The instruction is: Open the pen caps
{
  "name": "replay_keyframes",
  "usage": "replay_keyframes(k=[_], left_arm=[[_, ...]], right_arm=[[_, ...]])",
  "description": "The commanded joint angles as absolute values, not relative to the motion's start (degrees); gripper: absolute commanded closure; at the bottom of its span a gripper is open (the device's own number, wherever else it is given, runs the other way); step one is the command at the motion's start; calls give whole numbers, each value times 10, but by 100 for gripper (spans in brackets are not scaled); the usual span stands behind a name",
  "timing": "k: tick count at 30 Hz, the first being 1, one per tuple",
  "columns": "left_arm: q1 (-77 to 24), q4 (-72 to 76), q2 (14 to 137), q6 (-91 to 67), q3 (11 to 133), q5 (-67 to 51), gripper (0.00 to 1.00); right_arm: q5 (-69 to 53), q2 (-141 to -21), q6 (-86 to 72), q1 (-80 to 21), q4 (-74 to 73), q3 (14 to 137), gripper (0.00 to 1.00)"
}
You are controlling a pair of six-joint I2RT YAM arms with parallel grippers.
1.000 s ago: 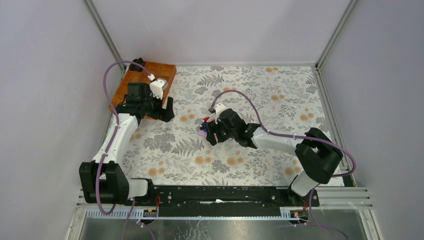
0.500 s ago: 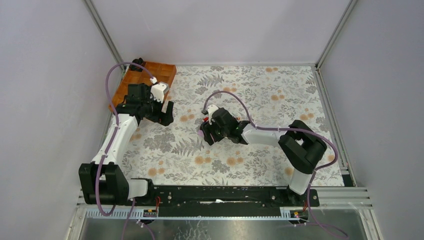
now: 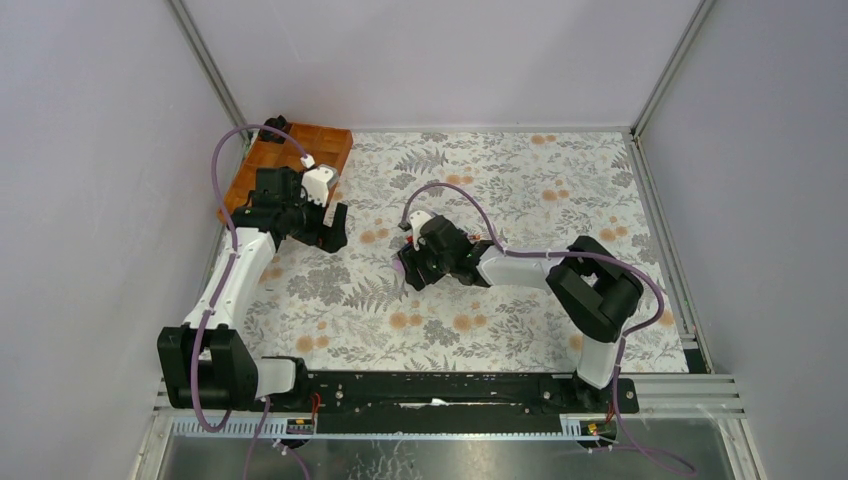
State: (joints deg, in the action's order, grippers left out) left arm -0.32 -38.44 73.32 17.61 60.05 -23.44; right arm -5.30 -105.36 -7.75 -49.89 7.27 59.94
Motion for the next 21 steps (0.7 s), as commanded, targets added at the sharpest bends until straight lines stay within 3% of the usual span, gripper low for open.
replay_keyframes(k=[1,13,21], left_arm=[[0,-404,734,181,622,-255,2],[0,-421,727,204,621,-270,1],[0,-439,726,240,608,-295,2]], right_arm=[[-66,-1073,-74,-504,70,604,36],[-9,-1078,-59,-546,81,599,49],[-10,-1085,-57,-559,71,605,82]])
